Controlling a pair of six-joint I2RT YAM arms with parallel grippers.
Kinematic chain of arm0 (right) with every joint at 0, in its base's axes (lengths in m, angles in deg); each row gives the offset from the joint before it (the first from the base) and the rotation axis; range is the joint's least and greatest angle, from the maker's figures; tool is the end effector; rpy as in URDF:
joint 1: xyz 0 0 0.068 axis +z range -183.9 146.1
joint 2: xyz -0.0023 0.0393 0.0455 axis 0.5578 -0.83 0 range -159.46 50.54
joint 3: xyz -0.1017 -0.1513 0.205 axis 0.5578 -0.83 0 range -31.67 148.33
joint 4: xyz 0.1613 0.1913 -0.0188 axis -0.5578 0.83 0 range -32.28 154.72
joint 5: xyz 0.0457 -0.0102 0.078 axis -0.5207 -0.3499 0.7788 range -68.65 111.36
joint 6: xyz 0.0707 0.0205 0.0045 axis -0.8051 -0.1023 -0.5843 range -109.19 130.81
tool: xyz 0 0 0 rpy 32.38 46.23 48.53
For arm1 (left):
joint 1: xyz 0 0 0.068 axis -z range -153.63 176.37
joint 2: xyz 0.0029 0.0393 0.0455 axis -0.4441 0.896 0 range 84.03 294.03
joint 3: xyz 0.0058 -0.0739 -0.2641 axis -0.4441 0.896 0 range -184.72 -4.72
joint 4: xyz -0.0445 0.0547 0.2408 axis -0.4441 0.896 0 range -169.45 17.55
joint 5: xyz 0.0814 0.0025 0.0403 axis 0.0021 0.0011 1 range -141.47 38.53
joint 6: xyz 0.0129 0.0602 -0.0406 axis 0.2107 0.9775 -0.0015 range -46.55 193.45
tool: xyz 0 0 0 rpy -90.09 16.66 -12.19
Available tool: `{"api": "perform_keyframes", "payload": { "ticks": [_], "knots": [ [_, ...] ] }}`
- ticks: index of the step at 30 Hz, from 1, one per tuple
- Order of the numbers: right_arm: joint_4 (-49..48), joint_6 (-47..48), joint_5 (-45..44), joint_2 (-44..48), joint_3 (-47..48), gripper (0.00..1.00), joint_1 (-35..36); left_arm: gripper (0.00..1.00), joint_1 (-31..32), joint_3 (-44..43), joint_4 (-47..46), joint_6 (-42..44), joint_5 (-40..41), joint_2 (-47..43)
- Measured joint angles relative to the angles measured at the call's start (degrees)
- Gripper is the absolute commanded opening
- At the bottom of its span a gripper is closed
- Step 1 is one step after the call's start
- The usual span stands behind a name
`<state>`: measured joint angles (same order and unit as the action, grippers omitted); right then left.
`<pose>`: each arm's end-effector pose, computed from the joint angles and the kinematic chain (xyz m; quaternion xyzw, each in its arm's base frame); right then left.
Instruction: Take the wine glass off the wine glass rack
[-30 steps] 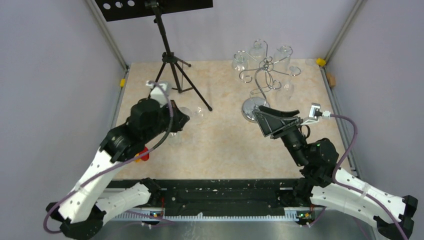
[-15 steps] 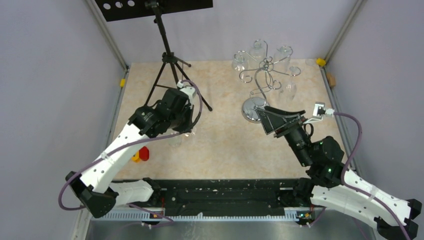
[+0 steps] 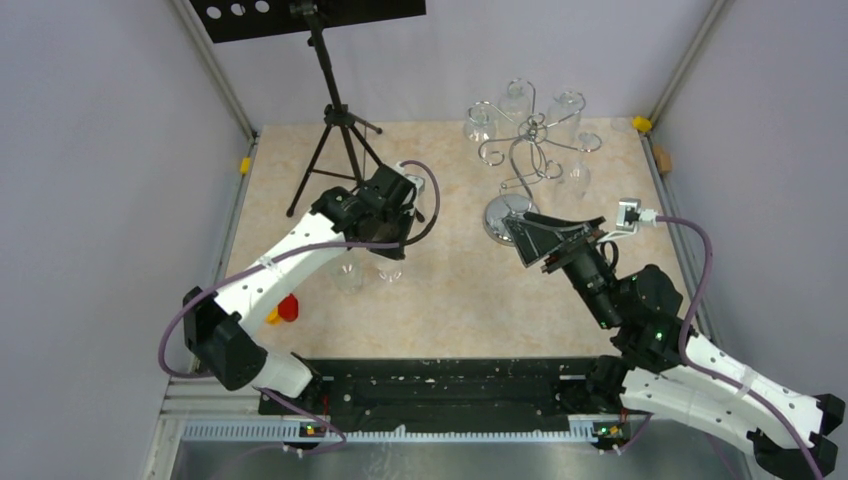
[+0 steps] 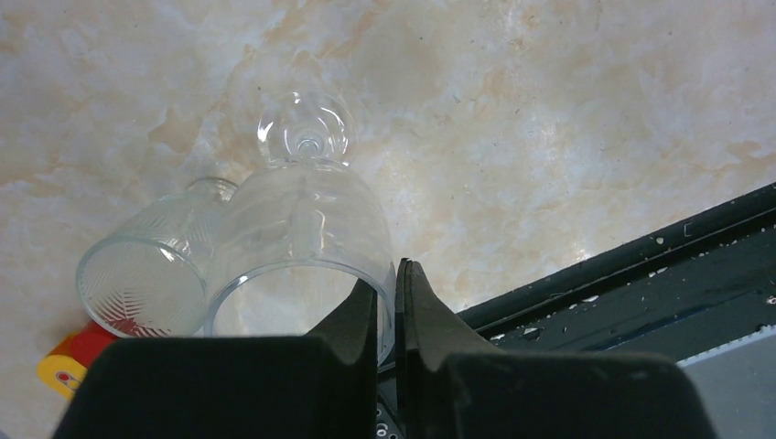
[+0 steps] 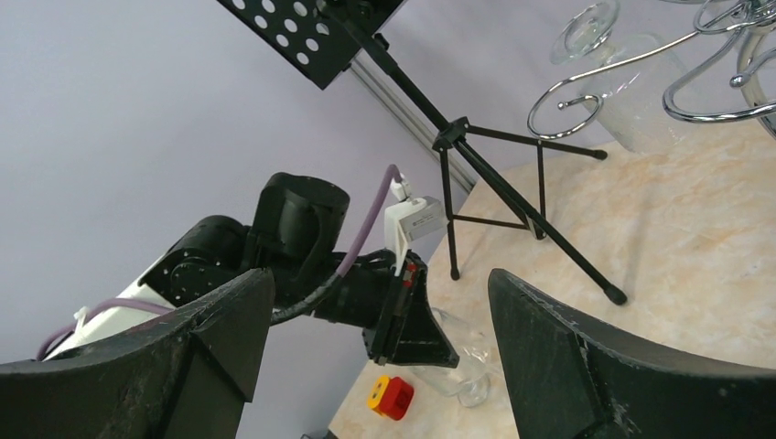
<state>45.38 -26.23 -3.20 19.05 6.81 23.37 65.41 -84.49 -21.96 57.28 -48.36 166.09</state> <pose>0.0978 0.1047 0.3833 0.0715 0.5868 0.5008 0.6322 0.2254 -0.1785 0.3100 0.1845 0.9473 -0.0975 0.2431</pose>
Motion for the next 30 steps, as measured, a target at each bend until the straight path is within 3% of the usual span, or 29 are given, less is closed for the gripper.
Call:
{"api": "perform_keyframes", "payload": {
  "ticks": [10, 14, 22, 30],
  "knots": [
    [-0.1, 0.0, 1.9, -1.2, 0.1, 0.88, 0.0, 0.00, 0.0, -1.2, 0.8, 0.2, -0.7, 3.0],
    [-0.1, 0.0, 2.2, -2.1, 0.1, 0.88, 0.0, 0.08, 0.0, -1.2, 0.9, 0.2, -0.4, 3.0],
    [0.0, -0.1, 2.2, -2.0, 0.1, 0.88, 0.0, 0.09, 0.0, -1.1, 0.9, 0.1, -0.2, 3.0],
    [0.0, -0.6, 2.1, -1.9, 0.1, 0.88, 0.0, 0.28, 0.0, 1.0, 0.0, -0.3, -0.3, 2.8]
  ]
}}
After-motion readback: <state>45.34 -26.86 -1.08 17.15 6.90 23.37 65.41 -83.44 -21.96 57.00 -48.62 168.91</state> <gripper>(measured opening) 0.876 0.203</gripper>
